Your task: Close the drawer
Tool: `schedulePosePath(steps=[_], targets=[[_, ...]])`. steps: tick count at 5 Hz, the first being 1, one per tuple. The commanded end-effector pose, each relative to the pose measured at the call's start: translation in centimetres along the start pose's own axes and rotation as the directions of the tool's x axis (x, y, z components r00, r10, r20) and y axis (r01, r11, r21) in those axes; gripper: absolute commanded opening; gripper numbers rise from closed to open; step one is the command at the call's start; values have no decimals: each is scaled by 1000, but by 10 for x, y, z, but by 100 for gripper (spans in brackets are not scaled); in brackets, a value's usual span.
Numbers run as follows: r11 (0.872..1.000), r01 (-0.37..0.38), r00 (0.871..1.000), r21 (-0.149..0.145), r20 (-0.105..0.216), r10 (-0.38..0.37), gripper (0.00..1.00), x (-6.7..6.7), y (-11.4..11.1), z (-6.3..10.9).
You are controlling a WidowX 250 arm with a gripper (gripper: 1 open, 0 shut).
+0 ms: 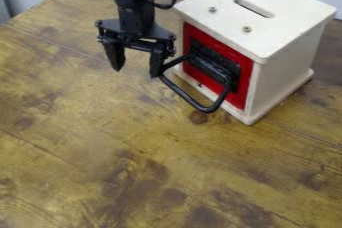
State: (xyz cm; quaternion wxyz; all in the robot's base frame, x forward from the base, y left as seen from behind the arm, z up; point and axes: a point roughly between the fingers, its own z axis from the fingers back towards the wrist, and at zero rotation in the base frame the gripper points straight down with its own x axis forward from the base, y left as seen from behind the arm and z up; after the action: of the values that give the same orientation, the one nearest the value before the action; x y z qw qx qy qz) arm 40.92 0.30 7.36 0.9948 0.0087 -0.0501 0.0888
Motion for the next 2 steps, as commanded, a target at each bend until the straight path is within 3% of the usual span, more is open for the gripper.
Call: schedulePosePath(steps=[1, 2], targets=[[994, 106, 990, -40, 93, -102, 100, 3, -37, 40], [989, 139, 986, -55, 100, -133, 100, 2, -41, 44]])
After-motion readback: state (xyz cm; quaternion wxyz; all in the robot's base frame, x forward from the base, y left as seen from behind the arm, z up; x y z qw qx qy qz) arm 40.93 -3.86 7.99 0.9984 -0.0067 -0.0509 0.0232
